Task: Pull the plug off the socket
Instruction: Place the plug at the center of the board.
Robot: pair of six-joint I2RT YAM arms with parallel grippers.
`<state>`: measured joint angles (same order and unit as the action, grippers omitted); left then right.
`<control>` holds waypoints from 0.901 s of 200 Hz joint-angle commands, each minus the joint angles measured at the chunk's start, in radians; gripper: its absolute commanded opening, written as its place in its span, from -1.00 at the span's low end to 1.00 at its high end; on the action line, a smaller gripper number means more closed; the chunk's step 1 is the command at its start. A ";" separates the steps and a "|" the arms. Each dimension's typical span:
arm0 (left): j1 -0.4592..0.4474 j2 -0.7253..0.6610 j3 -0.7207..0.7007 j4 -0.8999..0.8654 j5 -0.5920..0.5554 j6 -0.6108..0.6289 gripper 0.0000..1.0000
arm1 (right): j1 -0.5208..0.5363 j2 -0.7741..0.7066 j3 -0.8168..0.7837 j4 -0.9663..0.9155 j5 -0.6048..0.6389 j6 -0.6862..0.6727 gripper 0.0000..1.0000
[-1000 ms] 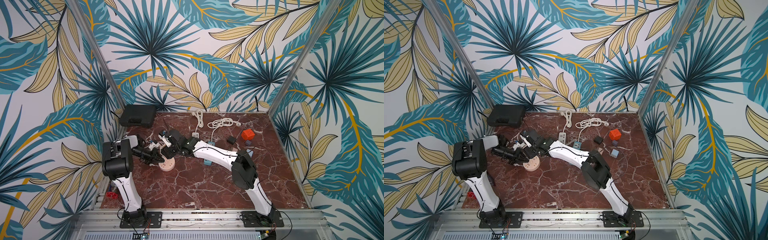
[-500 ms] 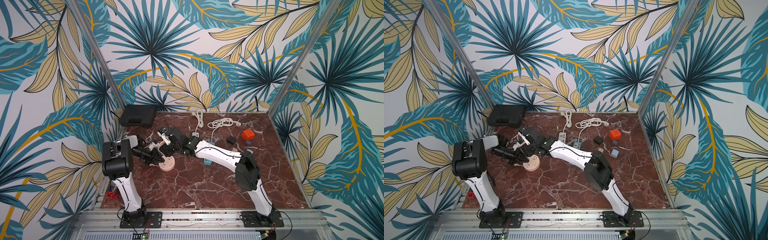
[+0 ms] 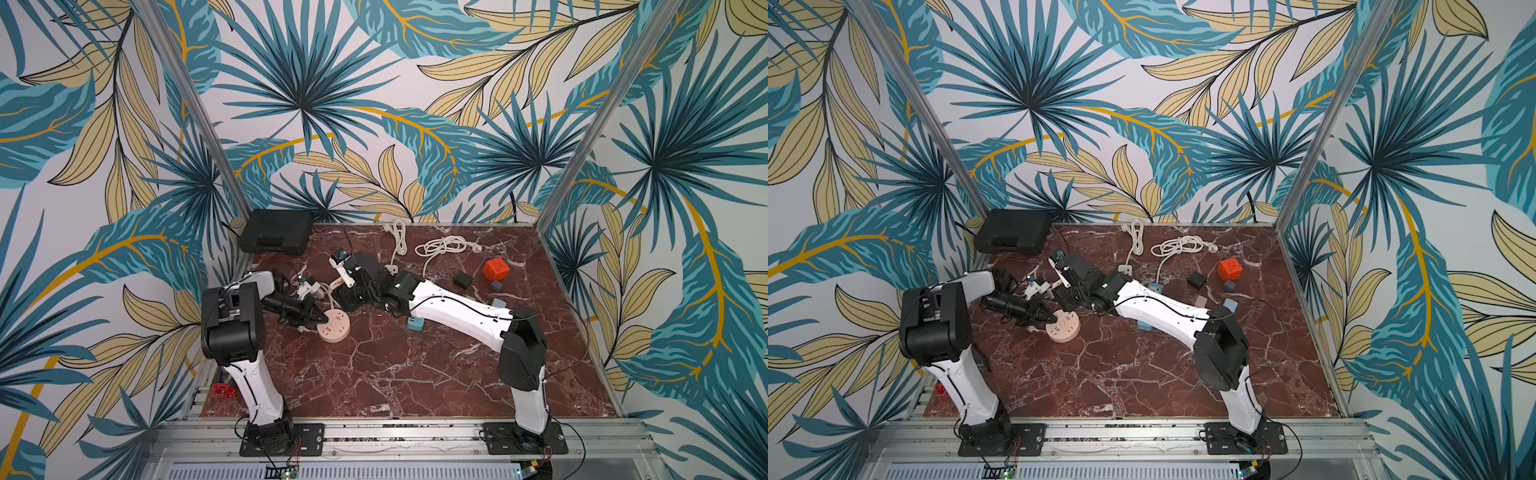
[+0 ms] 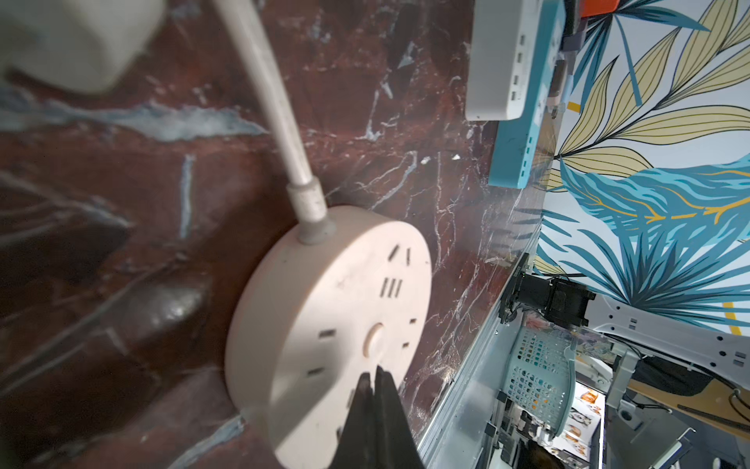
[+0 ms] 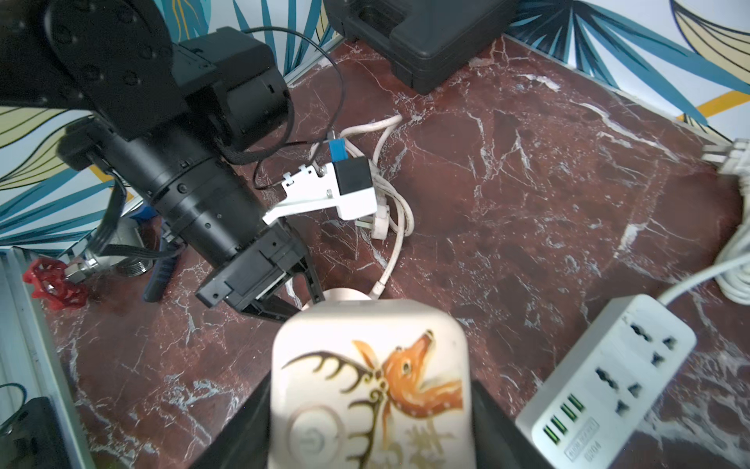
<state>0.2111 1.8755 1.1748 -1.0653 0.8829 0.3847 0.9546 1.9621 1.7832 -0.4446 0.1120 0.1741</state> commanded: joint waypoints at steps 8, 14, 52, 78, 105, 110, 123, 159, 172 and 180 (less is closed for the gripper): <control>0.004 -0.162 -0.005 -0.066 0.037 0.112 -0.72 | -0.045 -0.132 -0.089 -0.066 0.041 0.059 -1.00; 0.004 -0.194 -0.006 -0.067 0.025 0.109 -0.63 | -0.056 -0.161 -0.110 -0.083 0.047 0.062 -1.00; 0.004 -0.418 -0.022 -0.081 -0.042 0.080 0.16 | -0.143 -0.335 -0.239 -0.236 0.084 0.075 -1.00; 0.004 -0.558 -0.032 -0.101 -0.075 0.059 0.61 | -0.271 -0.454 -0.321 -0.341 0.113 0.075 -1.00; 0.004 -0.640 -0.041 -0.147 -0.109 0.059 0.76 | -0.379 -0.500 -0.337 -0.502 0.247 0.055 -1.00; 0.004 -0.651 -0.047 -0.152 -0.116 0.056 0.79 | -0.397 -0.497 -0.330 -0.540 0.284 0.052 -1.00; 0.004 -0.683 -0.070 -0.150 -0.145 0.034 0.85 | -0.431 -0.475 -0.303 -0.644 0.399 0.041 -1.00; 0.004 -0.775 -0.151 -0.036 -0.209 -0.058 0.91 | -0.504 -0.383 -0.170 -0.820 0.525 0.002 -1.00; 0.005 -0.789 -0.156 -0.019 -0.215 -0.069 0.92 | -0.526 -0.353 -0.129 -0.832 0.551 -0.007 -1.00; 0.004 -0.790 -0.158 -0.018 -0.210 -0.066 0.92 | -0.539 -0.336 -0.114 -0.825 0.554 -0.007 -1.00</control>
<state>0.2111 1.1141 1.0431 -1.1458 0.7029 0.3561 0.4419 1.5913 1.6054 -1.1816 0.5636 0.1940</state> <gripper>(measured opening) 0.959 0.638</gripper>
